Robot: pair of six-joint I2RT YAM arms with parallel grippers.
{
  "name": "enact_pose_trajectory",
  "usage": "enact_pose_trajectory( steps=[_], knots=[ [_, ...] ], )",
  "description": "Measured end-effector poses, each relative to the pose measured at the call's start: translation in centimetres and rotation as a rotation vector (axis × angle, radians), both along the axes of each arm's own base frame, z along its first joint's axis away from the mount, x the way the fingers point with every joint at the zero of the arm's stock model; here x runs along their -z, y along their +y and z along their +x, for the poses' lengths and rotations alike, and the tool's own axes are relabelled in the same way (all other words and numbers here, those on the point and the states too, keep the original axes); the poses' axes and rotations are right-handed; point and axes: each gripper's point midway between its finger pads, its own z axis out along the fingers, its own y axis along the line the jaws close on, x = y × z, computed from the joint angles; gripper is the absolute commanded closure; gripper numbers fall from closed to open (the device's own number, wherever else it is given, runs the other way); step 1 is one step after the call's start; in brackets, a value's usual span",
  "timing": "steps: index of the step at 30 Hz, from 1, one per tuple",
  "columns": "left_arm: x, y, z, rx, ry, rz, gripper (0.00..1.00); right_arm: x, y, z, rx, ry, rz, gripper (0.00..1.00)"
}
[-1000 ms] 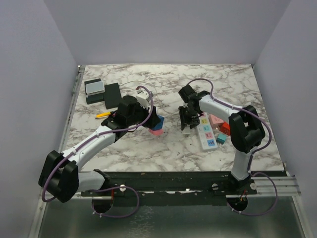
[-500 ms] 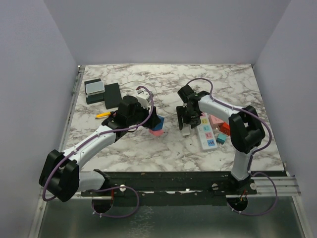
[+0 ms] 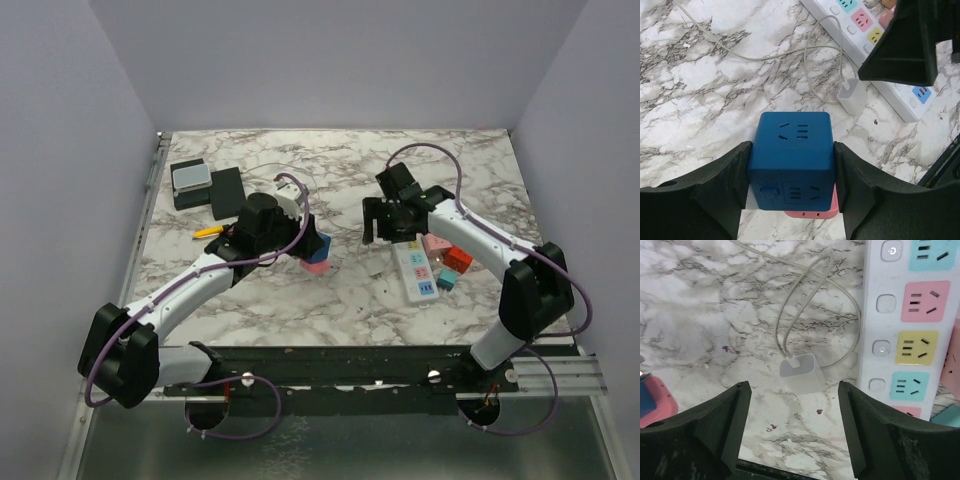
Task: Pull the plug off the socket
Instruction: Place the plug at the center of the board, then place the socket at the center of the board.
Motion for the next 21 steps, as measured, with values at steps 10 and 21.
enact_pose_trajectory(
  steps=[10,21],
  knots=[
    [-2.8,-2.4,-4.0,0.185,-0.195,0.040,1.00,-7.8,0.0,-0.4,-0.004,-0.290,0.194,0.15],
    [4.3,-2.8,-5.6,0.369,-0.089,0.394,1.00,-9.1,-1.7,-1.6,0.027,-0.383,0.206,0.12]
  ],
)
